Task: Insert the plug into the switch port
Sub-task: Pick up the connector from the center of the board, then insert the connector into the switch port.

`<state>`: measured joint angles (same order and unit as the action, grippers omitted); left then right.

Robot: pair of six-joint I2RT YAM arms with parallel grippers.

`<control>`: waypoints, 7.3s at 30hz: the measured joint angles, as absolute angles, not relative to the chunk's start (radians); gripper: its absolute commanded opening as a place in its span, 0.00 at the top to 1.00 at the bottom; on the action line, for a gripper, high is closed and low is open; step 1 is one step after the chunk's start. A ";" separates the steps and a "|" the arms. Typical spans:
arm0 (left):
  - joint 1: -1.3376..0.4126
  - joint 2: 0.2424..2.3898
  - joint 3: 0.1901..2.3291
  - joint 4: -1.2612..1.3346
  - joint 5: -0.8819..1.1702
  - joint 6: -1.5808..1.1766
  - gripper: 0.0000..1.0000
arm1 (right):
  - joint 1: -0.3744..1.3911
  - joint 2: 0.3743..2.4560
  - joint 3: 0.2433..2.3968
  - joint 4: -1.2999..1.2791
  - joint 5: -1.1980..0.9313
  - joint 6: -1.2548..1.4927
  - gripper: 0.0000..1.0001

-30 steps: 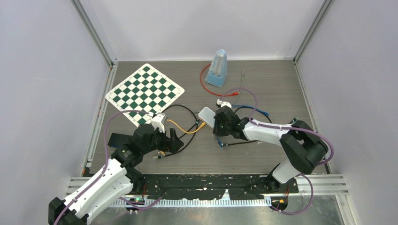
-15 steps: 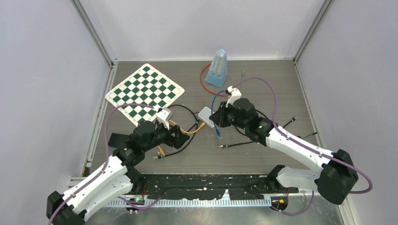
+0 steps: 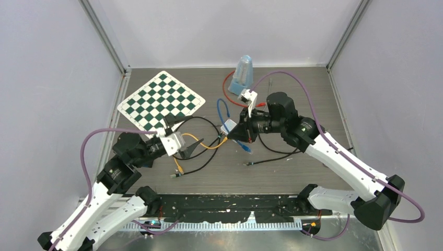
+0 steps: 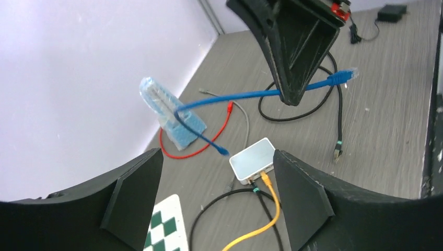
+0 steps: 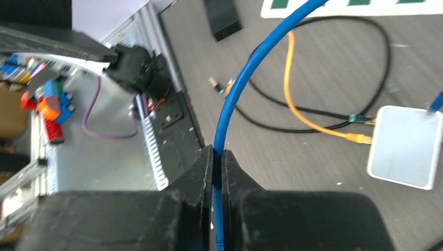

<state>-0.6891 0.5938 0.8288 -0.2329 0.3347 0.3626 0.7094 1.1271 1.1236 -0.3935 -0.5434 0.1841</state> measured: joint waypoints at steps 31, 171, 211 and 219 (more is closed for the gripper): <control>-0.797 0.938 0.904 -0.354 0.509 0.875 1.00 | 0.669 1.179 1.035 -0.352 -0.789 0.211 0.64; -0.880 1.168 0.713 0.274 0.272 0.009 0.75 | 0.623 0.890 0.374 0.476 -0.237 1.104 0.92; -0.893 1.364 0.610 0.206 -0.084 -0.282 1.00 | 0.406 1.158 0.669 0.190 -0.339 0.499 0.36; -0.934 1.488 0.590 0.338 -0.154 -0.279 1.00 | 0.389 1.554 0.916 0.043 -0.438 0.332 0.39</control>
<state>-0.9344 1.4883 0.5900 0.3378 -0.1539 -0.2787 0.3885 1.5543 0.9165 0.0429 -0.4377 0.3317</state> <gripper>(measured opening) 0.149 0.620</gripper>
